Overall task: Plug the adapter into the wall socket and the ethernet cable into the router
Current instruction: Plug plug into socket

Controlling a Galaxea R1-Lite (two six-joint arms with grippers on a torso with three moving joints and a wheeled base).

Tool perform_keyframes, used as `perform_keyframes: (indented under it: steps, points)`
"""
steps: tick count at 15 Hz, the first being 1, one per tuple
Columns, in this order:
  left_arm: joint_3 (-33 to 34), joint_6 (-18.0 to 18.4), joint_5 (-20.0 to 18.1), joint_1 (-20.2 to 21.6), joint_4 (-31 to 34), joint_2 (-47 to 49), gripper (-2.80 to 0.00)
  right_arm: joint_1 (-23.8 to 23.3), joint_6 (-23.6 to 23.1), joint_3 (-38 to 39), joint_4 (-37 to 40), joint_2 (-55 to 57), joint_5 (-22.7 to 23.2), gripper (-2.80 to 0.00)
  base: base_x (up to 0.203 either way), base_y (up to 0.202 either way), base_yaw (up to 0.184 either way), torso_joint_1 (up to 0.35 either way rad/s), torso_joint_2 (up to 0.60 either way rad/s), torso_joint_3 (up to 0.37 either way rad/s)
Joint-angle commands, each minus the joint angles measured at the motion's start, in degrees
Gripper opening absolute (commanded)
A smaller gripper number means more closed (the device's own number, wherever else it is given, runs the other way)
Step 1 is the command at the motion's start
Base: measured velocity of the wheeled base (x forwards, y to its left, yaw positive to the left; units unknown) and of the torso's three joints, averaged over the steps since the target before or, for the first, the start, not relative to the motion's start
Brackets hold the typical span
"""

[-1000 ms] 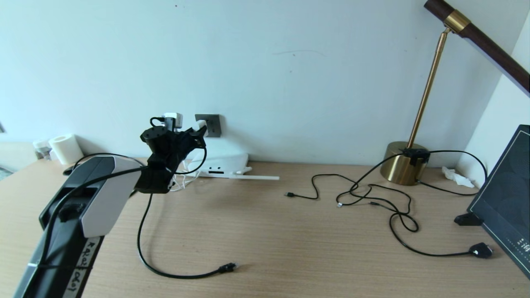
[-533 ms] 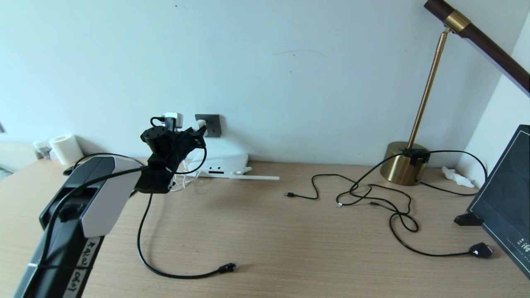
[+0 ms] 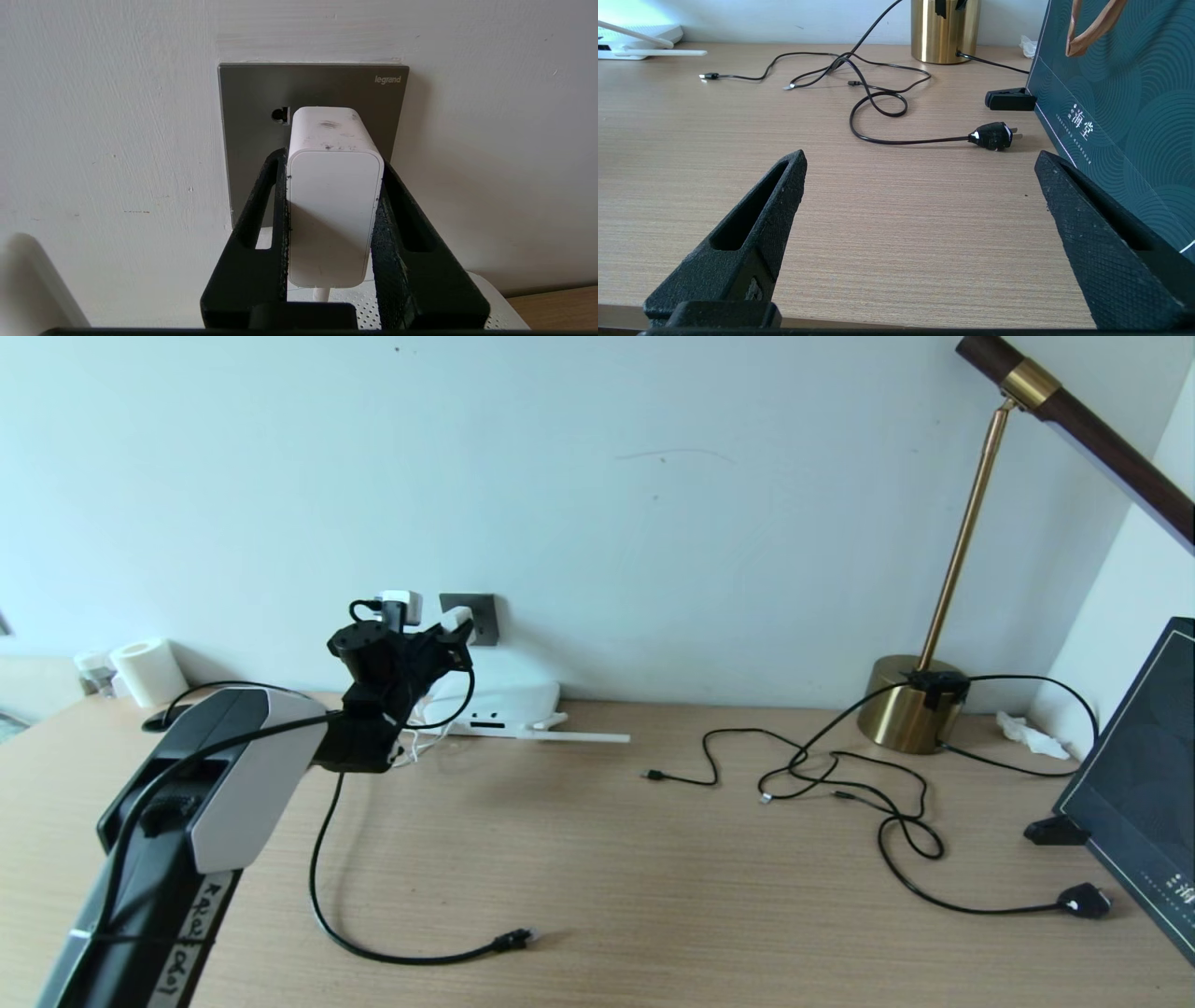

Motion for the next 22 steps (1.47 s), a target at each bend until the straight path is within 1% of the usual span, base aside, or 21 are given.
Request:
perform_keyframes:
  steps: [1,3,5,6,7,9,14,16,19,22]
  points:
    - [0.09,0.74,1.11,-0.09,-1.09,0.06,-2.8,0.01,0.01,0.62,-0.03,0.0,-0.01,0.0,0.0,0.0,0.0,0.0,0.0,0.0]
    - [0.1,1.25,1.39,-0.09,-2.76,0.14,-2.8,0.01,0.01,0.69,-0.03,-0.08,-0.01,0.0,0.0,0.0,0.0,0.0,0.0,0.0]
    - [0.62,1.61,3.36,-0.05,-5.39,0.06,-2.8,0.05,0.01,0.67,0.04,-0.03,-0.01,0.0,0.0,0.0,0.0,0.0,0.0,0.0]
    - [1.32,1.77,3.68,0.0,-6.75,-0.13,-2.8,0.01,0.01,0.66,-0.03,0.0,-0.01,0.0,0.0,0.0,0.0,0.0,0.0,0.0]
    - [3.72,2.04,3.73,0.0,-8.5,-0.81,-2.8,0.01,0.01,0.7,-0.03,-0.06,-0.01,0.0,0.0,0.0,0.0,0.0,0.0,0.0]
    - [11.01,2.43,3.7,0.0,-11.8,-3.89,-2.8,0.01,0.01,0.7,-0.03,-0.07,-0.01,0.0,0.0,0.0,0.0,0.0,0.0,0.0]
    - [36.3,2.55,3.24,-0.3,-21.37,-17.58,-2.8,0.01,0.01,0.7,-0.03,-0.06,-0.01,0.0,0.0,0.0,0.0,0.0,0.0,0.0]
    - [45.5,2.57,3.38,-0.75,-24.02,-23.89,-2.8,0.01,0.01,0.7,-0.03,-0.09,-0.01,0.0,0.0,0.0,0.0,0.0,0.0,0.0]
    - [55.68,2.5,3.72,-2.38,-25.68,-33.91,-2.8,0.02,0.01,0.63,0.03,-0.08,-0.01,0.0,0.0,0.0,0.0,0.0,0.0,0.0]
    - [63.31,3.02,7.06,-4.76,-25.76,-42.02,-2.8,0.01,0.01,0.7,-0.03,-0.08,-0.01,0.0,0.0,0.0,0.0,0.0,0.0,0.0]
